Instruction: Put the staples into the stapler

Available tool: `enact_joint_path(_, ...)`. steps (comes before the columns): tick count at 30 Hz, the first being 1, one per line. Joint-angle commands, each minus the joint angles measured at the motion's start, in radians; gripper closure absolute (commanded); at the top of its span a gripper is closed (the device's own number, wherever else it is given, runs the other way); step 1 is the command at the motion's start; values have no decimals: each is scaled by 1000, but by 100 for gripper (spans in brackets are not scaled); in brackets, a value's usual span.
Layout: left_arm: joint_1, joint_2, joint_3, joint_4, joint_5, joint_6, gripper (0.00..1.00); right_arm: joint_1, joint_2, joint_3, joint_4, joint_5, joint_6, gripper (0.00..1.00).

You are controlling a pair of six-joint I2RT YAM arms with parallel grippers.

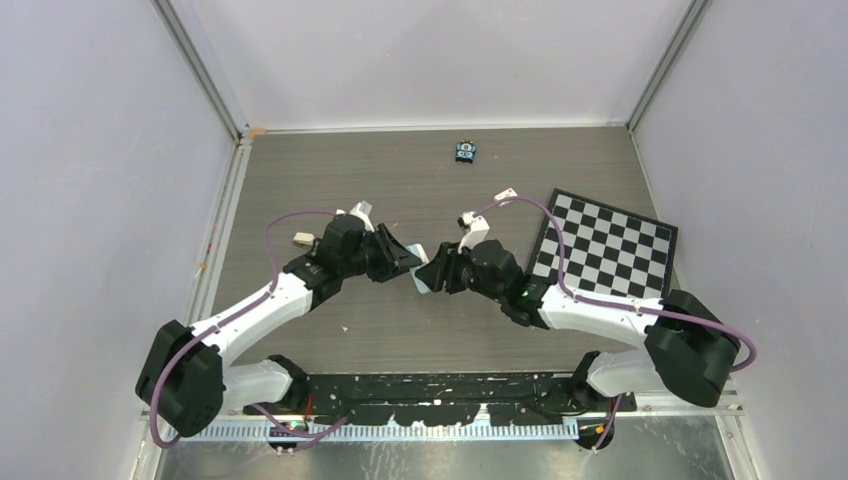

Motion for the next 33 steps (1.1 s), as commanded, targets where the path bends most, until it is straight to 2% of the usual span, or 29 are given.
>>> enact_joint_path(1, -4, 0, -6, 112, 48, 7, 77, 8, -43, -38, 176, -16, -10, 54)
enact_joint_path(3, -3, 4, -6, 114, 43, 8, 80, 8, -50, -48, 187, -12, -13, 55)
enact_joint_path(7, -3, -18, -31, 166, 11, -3, 94, 8, -57, -59, 203, -26, -32, 53)
enact_joint_path(9, -3, -36, -47, 205, -7, -7, 100, 9, -73, -51, 182, -30, -41, 46)
enact_joint_path(12, -3, -60, -24, 171, -3, 42, 100, 6, -130, -50, 111, -28, -76, 32)
enact_joint_path(15, -2, -102, 0, 83, -16, 119, 100, -48, -190, -77, 64, -137, -106, 20)
enact_joint_path(17, -1, -141, 6, 35, -21, 169, 100, -80, -227, -73, -13, -195, -147, 17)
enact_joint_path(20, 0, -194, 30, -41, -19, 248, 100, -89, -265, -65, -107, -237, -208, 20)
enact_joint_path(23, 1, -211, 88, -147, -13, 329, 100, -90, -266, -31, -198, -268, -244, 28)
enact_joint_path(25, 1, -211, 133, -216, -10, 365, 100, -89, -249, -16, -206, -284, -246, 34)
enact_joint_path(28, 0, -215, 165, -245, -13, 384, 100, -85, -215, 4, -188, -295, -244, 35)
enact_joint_path(33, 0, -218, 171, -245, -12, 361, 100, -47, -154, 42, -180, -170, -224, 39)
